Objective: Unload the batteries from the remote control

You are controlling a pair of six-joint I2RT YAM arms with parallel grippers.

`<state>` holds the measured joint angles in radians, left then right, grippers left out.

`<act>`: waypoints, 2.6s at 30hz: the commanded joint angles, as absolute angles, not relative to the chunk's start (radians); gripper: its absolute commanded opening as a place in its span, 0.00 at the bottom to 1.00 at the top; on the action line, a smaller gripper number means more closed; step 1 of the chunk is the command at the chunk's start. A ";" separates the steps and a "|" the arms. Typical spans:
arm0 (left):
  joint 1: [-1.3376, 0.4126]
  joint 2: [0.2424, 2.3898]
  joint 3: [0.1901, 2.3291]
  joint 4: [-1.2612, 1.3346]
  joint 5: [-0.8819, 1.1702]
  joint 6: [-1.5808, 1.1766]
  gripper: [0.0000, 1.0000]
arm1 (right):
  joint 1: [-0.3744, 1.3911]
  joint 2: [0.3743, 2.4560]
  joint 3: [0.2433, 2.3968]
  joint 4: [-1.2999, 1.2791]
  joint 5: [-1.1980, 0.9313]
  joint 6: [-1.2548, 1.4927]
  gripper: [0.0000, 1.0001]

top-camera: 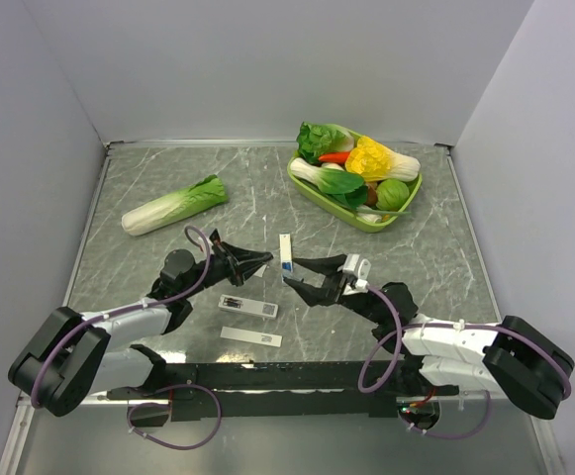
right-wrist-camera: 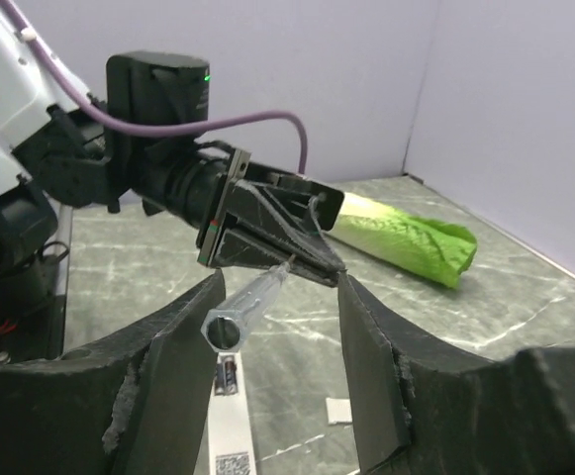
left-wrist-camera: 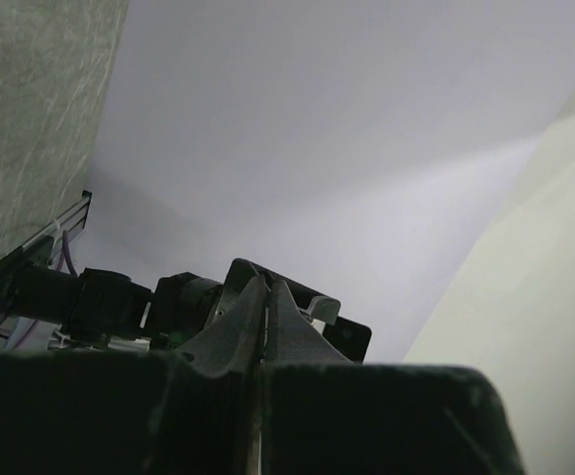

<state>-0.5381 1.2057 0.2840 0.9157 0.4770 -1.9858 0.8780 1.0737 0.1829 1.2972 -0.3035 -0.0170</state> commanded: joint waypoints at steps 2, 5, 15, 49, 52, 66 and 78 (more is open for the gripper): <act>-0.540 1.184 0.278 0.974 0.482 -2.013 0.01 | 0.887 1.054 0.230 1.393 -0.273 -0.015 0.49; -0.540 1.192 0.279 0.983 0.485 -2.013 0.01 | 0.888 1.068 0.229 1.408 -0.282 -0.008 0.35; -0.540 1.143 0.360 0.781 0.549 -1.820 0.75 | 0.888 1.007 0.215 1.323 -0.140 0.012 0.00; -0.322 1.296 0.781 -0.046 0.446 -1.005 0.84 | 0.413 0.946 0.718 0.167 -0.609 0.433 0.00; -0.319 1.311 0.788 -0.046 0.437 -0.985 0.84 | 0.414 0.943 0.716 0.167 -0.612 0.410 0.00; -0.337 1.603 0.925 0.045 0.578 -0.953 0.73 | 0.414 1.227 0.793 0.071 -0.739 -0.143 0.00; -0.385 1.841 1.091 -0.008 0.604 -0.911 0.59 | 0.417 1.319 0.825 0.087 -0.770 -0.291 0.00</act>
